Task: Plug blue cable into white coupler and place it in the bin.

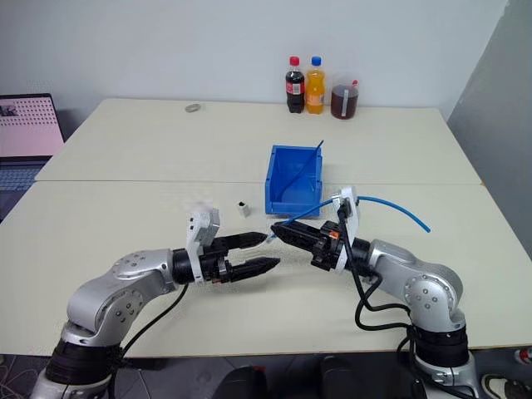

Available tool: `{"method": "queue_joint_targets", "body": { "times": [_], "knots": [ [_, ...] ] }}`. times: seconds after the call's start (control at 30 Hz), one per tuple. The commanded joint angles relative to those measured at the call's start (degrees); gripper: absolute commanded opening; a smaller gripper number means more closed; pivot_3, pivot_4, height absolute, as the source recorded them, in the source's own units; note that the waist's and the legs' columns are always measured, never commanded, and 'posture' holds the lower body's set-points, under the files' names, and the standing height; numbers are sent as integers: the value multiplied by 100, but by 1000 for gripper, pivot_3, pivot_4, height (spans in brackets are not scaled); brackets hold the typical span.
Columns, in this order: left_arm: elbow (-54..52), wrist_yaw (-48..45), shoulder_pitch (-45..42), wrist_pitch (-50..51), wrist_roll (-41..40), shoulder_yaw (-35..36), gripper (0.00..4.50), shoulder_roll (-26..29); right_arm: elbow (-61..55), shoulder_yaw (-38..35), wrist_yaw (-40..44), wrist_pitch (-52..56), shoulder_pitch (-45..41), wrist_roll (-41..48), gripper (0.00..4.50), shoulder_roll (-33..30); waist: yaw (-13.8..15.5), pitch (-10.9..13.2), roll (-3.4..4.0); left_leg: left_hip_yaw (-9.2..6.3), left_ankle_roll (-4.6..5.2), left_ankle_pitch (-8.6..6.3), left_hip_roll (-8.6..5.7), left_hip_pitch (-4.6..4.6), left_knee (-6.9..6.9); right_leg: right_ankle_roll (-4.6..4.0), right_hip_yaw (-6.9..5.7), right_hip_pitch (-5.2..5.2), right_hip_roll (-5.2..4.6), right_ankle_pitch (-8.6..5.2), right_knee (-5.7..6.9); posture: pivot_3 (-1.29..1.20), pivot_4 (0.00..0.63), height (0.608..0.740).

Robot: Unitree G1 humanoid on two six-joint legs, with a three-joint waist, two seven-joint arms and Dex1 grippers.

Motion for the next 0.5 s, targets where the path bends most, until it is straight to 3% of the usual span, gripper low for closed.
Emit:
{"method": "queue_joint_targets", "body": {
  "times": [0.03,0.3,0.5],
  "knots": [
    [-249,296,301,-354,289,287,4500,37,-91,-60,160,-232,52,-79,126,-154,-1,0,0,0,0,0,1,0,0,0,0,0,0,0,0,0,150,740],
    [7,920,810,-856,1198,272,4500,85,-214,54,234,-430,192,-297,125,-345,3,1,0,2,0,0,3,0,-3,-1,2,-3,-5,0,-1,0,150,740],
    [980,1211,266,-997,1919,133,4500,139,-284,159,240,-507,239,-430,125,-401,10,2,0,1,0,0,2,-1,-2,-1,0,-5,-4,0,0,0,150,740]
  ]
}}
